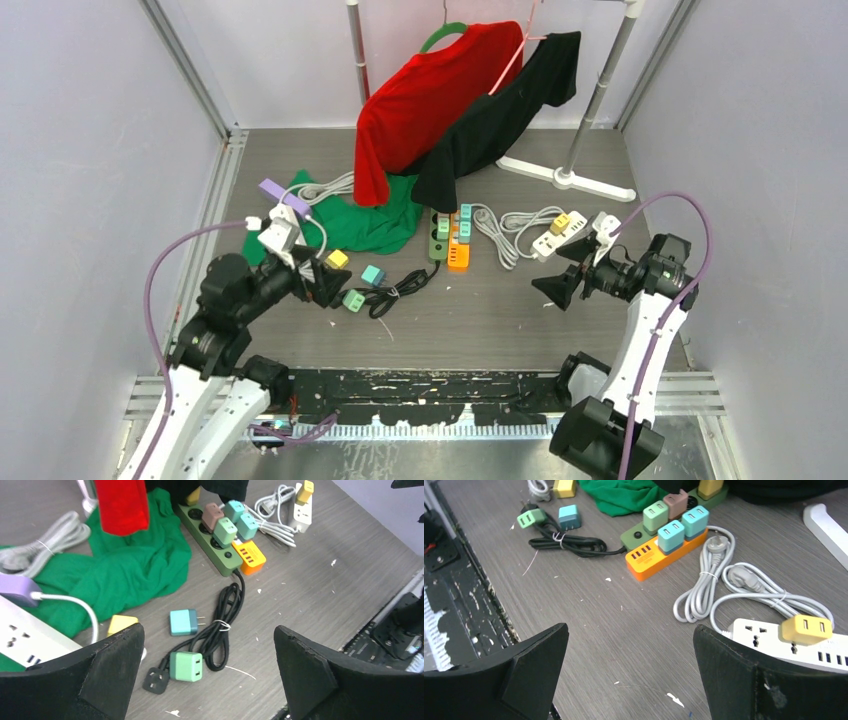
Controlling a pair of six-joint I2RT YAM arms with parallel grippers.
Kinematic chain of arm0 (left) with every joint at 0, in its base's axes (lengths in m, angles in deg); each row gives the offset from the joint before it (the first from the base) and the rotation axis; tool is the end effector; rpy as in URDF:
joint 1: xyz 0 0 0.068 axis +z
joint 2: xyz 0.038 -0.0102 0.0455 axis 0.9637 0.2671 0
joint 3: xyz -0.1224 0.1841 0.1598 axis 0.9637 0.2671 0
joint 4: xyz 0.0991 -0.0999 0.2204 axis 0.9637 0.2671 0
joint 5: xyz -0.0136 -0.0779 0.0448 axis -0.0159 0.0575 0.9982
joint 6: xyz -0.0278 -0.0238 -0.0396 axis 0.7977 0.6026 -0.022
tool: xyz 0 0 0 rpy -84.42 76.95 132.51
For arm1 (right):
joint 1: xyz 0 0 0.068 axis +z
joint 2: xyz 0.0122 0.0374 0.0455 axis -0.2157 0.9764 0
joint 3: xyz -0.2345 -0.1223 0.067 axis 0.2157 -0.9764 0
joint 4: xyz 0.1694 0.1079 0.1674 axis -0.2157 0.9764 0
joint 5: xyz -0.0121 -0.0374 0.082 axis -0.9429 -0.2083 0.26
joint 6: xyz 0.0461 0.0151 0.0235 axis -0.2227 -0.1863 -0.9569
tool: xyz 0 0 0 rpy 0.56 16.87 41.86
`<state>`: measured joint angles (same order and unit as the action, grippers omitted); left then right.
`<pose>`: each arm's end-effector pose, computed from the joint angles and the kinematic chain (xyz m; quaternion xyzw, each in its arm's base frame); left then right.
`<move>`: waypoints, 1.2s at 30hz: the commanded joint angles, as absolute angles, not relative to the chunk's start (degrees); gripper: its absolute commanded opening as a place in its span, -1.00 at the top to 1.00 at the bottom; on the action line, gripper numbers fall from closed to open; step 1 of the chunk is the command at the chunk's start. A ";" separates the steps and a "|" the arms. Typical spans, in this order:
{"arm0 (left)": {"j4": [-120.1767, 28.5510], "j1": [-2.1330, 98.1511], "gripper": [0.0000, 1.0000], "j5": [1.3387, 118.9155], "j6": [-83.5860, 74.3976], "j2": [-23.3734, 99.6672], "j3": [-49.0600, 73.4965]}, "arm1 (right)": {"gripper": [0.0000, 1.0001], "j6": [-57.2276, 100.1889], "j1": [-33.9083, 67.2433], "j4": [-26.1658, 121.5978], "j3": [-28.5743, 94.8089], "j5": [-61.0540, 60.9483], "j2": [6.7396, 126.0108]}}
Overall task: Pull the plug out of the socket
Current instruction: Place the socket at the center of the board, then move the socket to the center of the board.
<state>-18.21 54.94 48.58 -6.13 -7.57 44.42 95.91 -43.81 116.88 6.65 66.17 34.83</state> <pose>0.1135 -0.0532 0.3188 0.1691 0.7713 -0.2849 0.5434 0.1224 -0.0346 0.2939 -0.3435 0.7160 0.2797 0.5395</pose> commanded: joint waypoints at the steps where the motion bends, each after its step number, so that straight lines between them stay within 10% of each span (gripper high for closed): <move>1: -21.53 54.55 -0.99 51.96 -10.01 -13.02 46.76 | -1.00 84.62 -47.08 108.30 6.53 68.60 36.18; 18: -21.51 53.49 -0.99 49.16 -9.14 -12.22 47.03 | -1.00 47.06 -50.26 69.32 -2.35 49.16 35.61; 36: -19.95 53.50 -1.00 51.38 -10.50 -6.76 46.42 | -0.99 36.21 -6.25 52.91 1.37 -6.39 54.69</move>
